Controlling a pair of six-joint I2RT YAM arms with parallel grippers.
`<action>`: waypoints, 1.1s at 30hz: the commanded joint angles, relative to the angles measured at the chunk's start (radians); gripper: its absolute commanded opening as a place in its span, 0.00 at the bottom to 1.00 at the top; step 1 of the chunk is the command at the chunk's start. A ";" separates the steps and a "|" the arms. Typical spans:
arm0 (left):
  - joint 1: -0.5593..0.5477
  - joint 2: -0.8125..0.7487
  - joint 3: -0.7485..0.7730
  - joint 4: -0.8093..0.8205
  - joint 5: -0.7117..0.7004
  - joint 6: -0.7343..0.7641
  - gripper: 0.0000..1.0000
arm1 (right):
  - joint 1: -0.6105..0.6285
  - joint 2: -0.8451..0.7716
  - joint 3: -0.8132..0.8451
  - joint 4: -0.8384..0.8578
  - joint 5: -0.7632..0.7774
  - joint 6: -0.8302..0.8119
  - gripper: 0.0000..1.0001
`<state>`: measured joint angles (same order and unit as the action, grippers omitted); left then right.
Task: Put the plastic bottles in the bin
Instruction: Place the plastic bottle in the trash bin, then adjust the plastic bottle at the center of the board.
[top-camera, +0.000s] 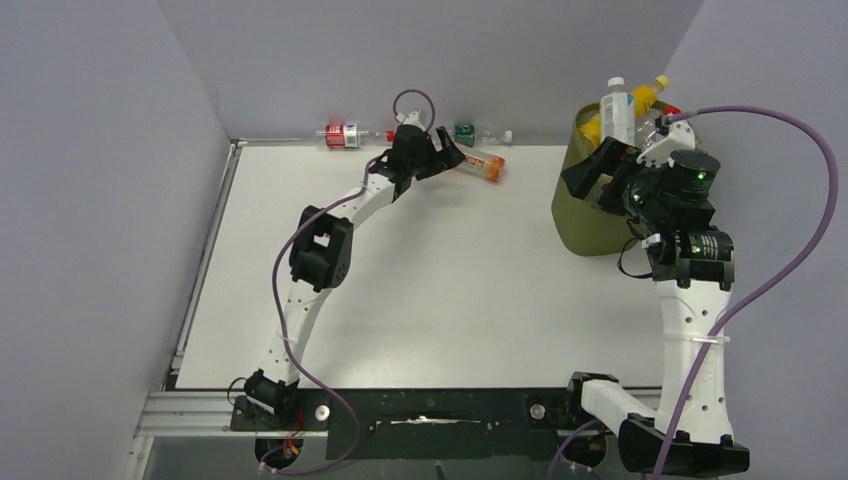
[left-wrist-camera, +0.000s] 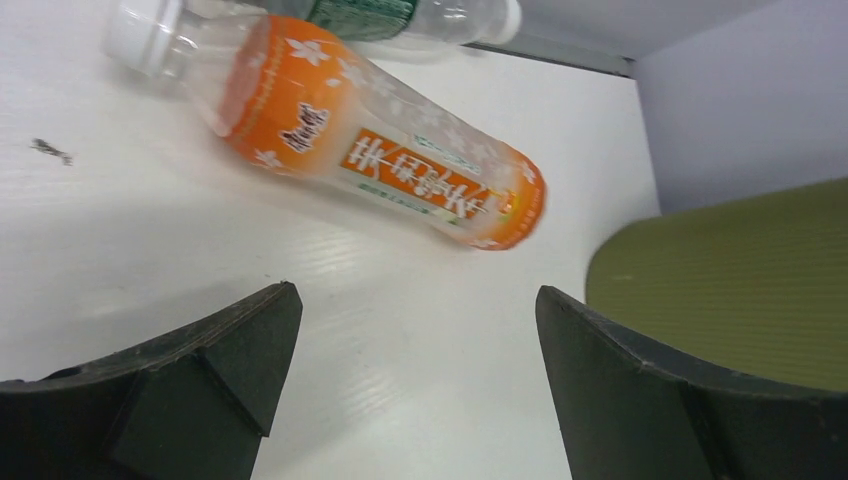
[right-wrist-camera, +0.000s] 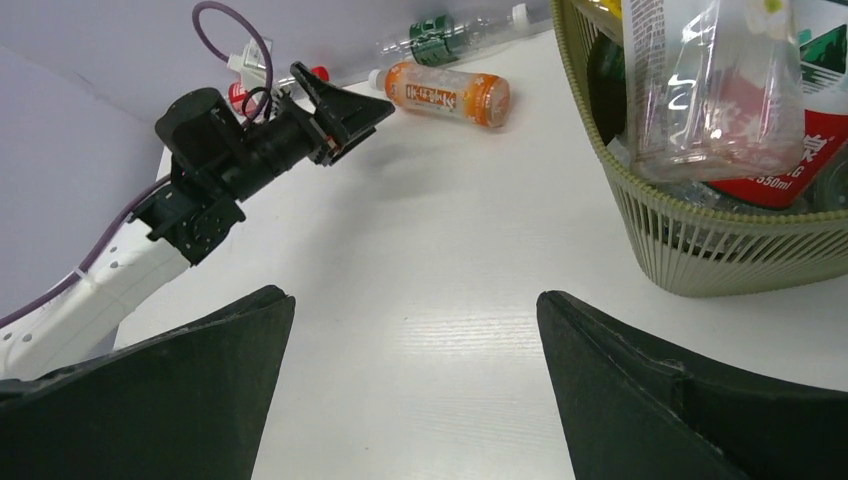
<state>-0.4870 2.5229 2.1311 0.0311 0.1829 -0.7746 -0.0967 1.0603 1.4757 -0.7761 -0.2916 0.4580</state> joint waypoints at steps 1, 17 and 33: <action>0.009 0.050 0.156 -0.141 -0.169 0.067 0.90 | 0.029 -0.032 -0.015 0.021 0.018 0.014 0.98; 0.030 0.220 0.219 0.073 -0.177 -0.230 0.91 | 0.124 -0.049 -0.097 0.062 0.032 0.027 0.98; -0.023 0.356 0.290 0.162 -0.268 -0.508 0.91 | 0.159 -0.065 -0.181 0.085 0.016 0.008 0.98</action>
<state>-0.5034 2.8300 2.3772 0.2062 -0.0460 -1.2037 0.0498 1.0172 1.3045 -0.7528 -0.2661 0.4789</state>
